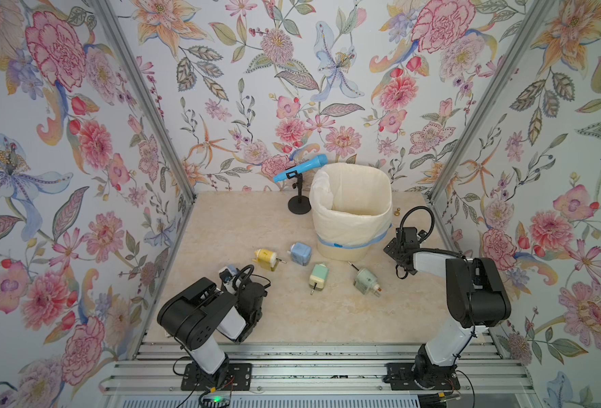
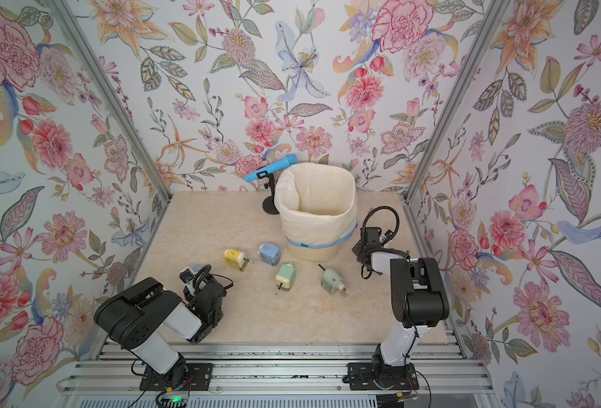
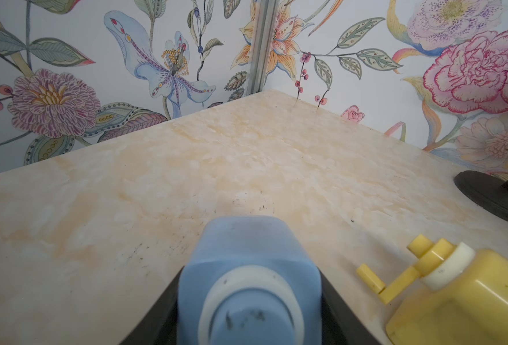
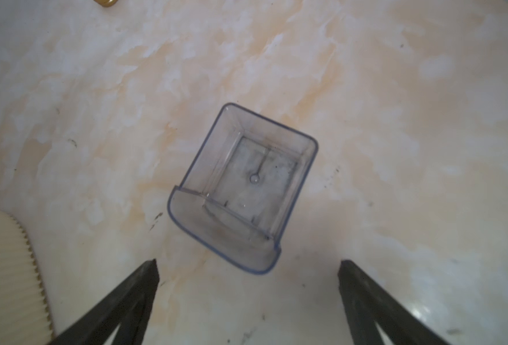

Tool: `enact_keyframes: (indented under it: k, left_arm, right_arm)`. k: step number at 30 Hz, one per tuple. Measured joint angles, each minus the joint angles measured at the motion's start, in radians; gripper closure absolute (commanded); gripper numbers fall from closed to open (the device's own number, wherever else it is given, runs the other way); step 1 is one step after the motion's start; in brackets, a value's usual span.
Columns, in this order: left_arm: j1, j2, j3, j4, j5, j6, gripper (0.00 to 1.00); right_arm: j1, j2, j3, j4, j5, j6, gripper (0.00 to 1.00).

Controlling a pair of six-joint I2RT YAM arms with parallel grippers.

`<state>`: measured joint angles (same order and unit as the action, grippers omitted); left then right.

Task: Take out the pencil sharpener tray and clean the shavings
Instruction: Place the container at the center of the board, then pick up the pencil sharpener from the center of the board.

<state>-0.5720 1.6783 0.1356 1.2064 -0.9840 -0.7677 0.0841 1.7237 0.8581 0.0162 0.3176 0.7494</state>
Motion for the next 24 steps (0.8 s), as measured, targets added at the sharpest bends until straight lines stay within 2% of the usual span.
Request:
enact_keyframes:
  k: [6, 8, 9, 10, 17, 20, 24]
  left_arm:
    - [-0.003, 0.013, -0.003, 0.021, -0.018, -0.013, 0.53]
    - [-0.003, 0.035, -0.011, 0.063, -0.019, -0.014, 0.42]
    - [-0.004, 0.044, -0.017, 0.087, -0.018, -0.014, 0.34]
    - [-0.005, 0.053, -0.025, 0.112, -0.018, -0.01, 0.03]
    - [-0.034, 0.04, -0.057, 0.174, -0.022, 0.013, 0.0]
    - [-0.054, -0.058, -0.06, 0.135, -0.035, 0.022, 0.0]
    - [-0.064, -0.257, -0.059, 0.004, -0.052, 0.018, 0.0]
  right_arm:
    - [0.005, -0.187, -0.088, 0.02, -0.018, 0.002, 0.03]
    - [0.015, -0.258, -0.094, 0.032, -0.016, -0.01, 0.03]
    - [0.021, -0.29, -0.097, 0.034, -0.014, -0.016, 0.03]
    - [0.025, -0.325, -0.101, 0.041, -0.014, -0.022, 0.03]
    - [0.033, -0.503, -0.129, 0.056, -0.011, -0.077, 0.03]
    - [0.038, -0.557, -0.149, 0.055, -0.011, -0.102, 0.03]
    - [0.04, -0.601, -0.175, 0.053, -0.012, -0.124, 0.03]
